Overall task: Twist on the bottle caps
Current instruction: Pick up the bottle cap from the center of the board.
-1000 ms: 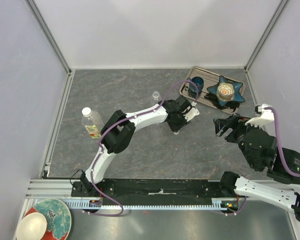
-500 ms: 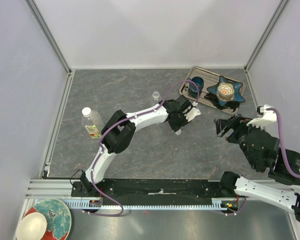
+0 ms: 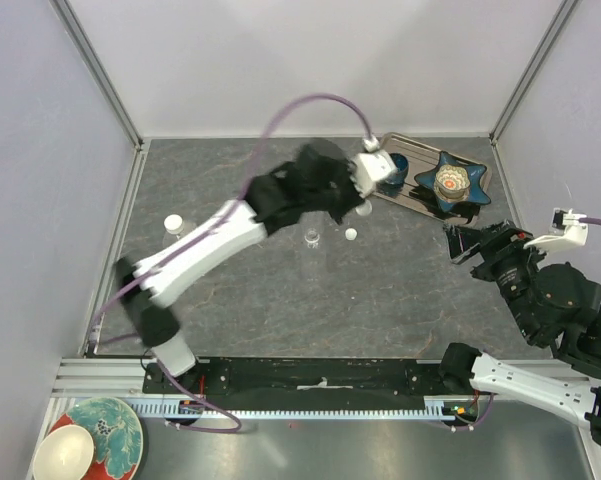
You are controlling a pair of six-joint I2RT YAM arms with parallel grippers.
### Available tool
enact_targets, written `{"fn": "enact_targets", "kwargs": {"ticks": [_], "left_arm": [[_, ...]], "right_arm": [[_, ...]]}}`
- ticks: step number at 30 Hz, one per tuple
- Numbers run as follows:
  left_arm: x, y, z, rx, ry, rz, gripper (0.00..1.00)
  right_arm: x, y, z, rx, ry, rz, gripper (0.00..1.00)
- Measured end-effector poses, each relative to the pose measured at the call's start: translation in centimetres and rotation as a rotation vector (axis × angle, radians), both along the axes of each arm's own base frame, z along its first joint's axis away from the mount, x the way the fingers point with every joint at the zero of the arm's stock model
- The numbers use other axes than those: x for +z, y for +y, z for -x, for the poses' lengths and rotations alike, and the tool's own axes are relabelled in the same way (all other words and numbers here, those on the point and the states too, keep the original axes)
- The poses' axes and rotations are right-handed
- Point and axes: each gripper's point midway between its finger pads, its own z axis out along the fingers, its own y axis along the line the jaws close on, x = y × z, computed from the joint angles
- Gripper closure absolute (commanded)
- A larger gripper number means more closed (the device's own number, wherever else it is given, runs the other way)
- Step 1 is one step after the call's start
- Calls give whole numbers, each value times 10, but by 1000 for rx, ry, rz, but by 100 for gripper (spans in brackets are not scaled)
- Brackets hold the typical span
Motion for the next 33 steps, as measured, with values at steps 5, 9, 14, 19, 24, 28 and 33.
{"fn": "enact_targets", "kwargs": {"ticks": [5, 9, 14, 19, 24, 28, 33], "left_arm": [[196, 67, 46, -33, -396, 418, 98], [250, 119, 116, -174, -624, 684, 98], [213, 106, 139, -267, -661, 778, 98], [148, 80, 130, -289, -587, 706, 98], [179, 85, 131, -280, -707, 792, 98], [203, 91, 134, -280, -807, 844, 98], [212, 97, 136, -279, -889, 859, 98]], "right_arm": [[10, 18, -4, 44, -38, -67, 8], [15, 53, -11, 125, -58, -102, 3], [29, 110, -15, 288, -96, -222, 2], [31, 154, -9, 438, -129, -397, 2], [44, 186, -7, 539, -148, -553, 2], [49, 203, -7, 587, -143, -640, 2], [60, 217, -5, 640, -137, -734, 3]]}}
